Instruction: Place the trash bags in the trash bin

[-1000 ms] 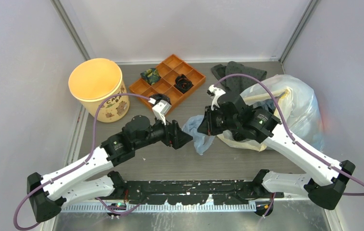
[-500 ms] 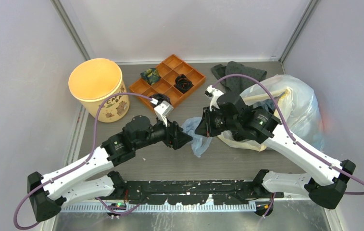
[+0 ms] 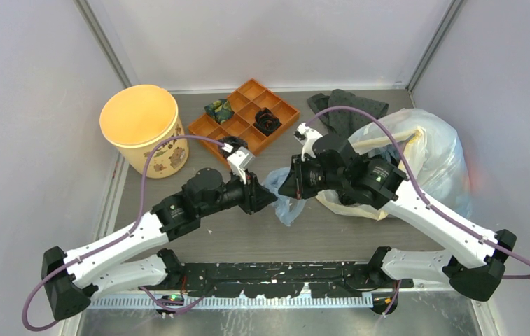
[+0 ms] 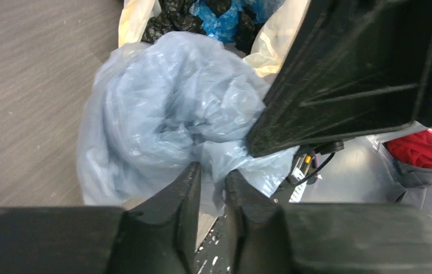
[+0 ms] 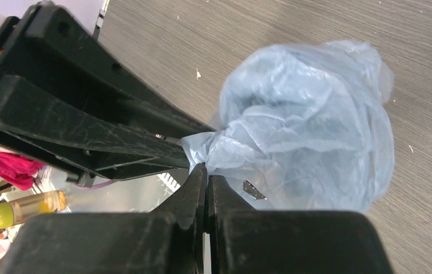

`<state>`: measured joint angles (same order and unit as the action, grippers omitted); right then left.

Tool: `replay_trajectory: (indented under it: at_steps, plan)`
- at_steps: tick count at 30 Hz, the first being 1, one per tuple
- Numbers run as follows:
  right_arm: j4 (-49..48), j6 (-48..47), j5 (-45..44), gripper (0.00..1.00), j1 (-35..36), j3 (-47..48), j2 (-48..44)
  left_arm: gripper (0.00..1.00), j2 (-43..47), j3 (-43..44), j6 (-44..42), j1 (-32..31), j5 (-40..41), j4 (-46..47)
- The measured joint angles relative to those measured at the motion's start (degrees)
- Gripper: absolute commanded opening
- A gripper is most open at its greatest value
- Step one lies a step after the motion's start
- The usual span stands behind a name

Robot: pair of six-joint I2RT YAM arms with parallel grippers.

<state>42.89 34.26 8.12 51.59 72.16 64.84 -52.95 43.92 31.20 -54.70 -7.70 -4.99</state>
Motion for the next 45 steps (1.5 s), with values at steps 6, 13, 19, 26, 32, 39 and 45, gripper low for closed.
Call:
replay_trajectory:
  at_steps: [6, 13, 19, 26, 32, 39, 45]
  plan:
    - [-0.55, 2.14, -4.09, 0.60, 0.44, 0.00, 0.44, 0.00, 0.94, -0.33, 0.79, -0.07, 1.42, 0.81]
    - [-0.33, 5.29, -17.73, 0.95, 0.48, -2.36, -3.85, 0.00, 3.76, -2.27, 3.26, -0.04, 7.98, -0.22]
    - [-0.02, 10.21, -26.34, 0.87, 0.48, -8.68, -11.65, 0.00, 5.57, -3.02, 4.66, -0.04, 10.21, -0.42]
    - [-5.18, 17.33, -24.79, 0.83, 0.48, -18.71, -12.04, 0.00, 6.01, -3.02, 5.49, -0.04, 12.28, -0.39]
    - [-10.93, 23.26, -21.05, 0.82, 0.52, -24.06, -11.41, 0.00, 6.03, -3.04, 5.92, -0.04, 13.27, -0.28]
    - [-16.94, 27.71, -19.10, 0.65, 0.81, -26.75, -10.54, 0.00, 5.20, -4.02, 6.12, -0.07, 13.92, 0.92]
    - [-18.36, 28.94, -19.37, 0.08, 0.81, -27.15, -10.43, 0.00, 5.20, -5.20, 6.10, 0.22, 16.48, 0.39]
